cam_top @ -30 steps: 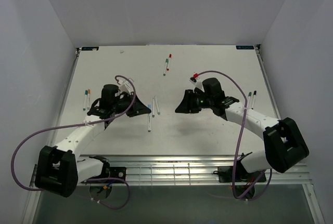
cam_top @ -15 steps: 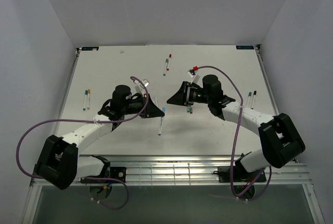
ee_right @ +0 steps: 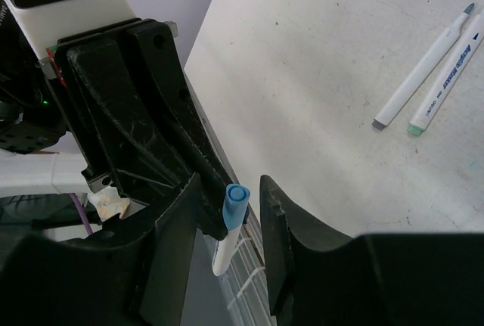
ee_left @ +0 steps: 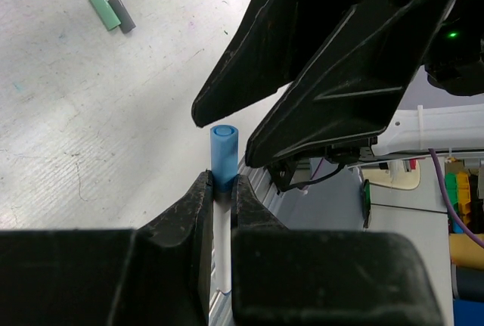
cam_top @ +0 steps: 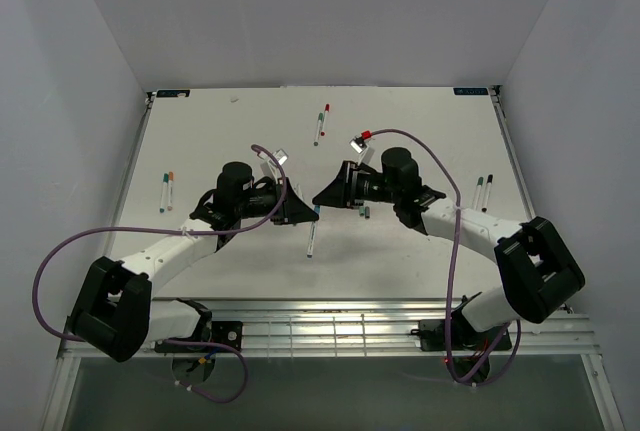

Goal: Open the pen caps

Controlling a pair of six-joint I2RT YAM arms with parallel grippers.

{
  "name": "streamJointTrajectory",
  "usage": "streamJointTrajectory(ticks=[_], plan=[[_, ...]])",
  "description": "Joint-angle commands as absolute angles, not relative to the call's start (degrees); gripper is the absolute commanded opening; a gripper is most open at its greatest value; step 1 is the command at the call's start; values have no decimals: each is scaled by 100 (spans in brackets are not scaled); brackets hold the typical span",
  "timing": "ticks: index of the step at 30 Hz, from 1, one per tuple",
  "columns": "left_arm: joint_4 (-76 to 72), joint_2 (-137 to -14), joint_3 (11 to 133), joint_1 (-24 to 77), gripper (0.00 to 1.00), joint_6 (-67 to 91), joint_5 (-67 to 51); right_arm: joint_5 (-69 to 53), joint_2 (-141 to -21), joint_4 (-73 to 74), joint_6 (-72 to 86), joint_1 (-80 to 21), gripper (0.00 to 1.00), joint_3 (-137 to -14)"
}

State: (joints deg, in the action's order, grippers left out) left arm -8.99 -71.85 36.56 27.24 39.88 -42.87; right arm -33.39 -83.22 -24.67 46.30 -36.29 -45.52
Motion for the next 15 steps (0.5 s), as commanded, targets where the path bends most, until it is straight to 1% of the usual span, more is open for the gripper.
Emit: streamJointTrajectory(ticks=[1,8,12,15], plan=[[-1055,-7110,3885,2751,0,4008,-4333,-3270,-8393,-2716,4579,-3718,43,-4562],[-1099,-7058,3867,2751,0,4052,-4333,-3234,-8472,-2733,4561,-3788,40,-4544],[-1142,-7031,3858,2751,0,4069,-4333,-3252,-8525,-2795,4562,-3849,30,-4535],[-1151,-7031,3867,2751,0,4078,-4298,-3234,-8534,-2812,4570,-3902,27,-4509]])
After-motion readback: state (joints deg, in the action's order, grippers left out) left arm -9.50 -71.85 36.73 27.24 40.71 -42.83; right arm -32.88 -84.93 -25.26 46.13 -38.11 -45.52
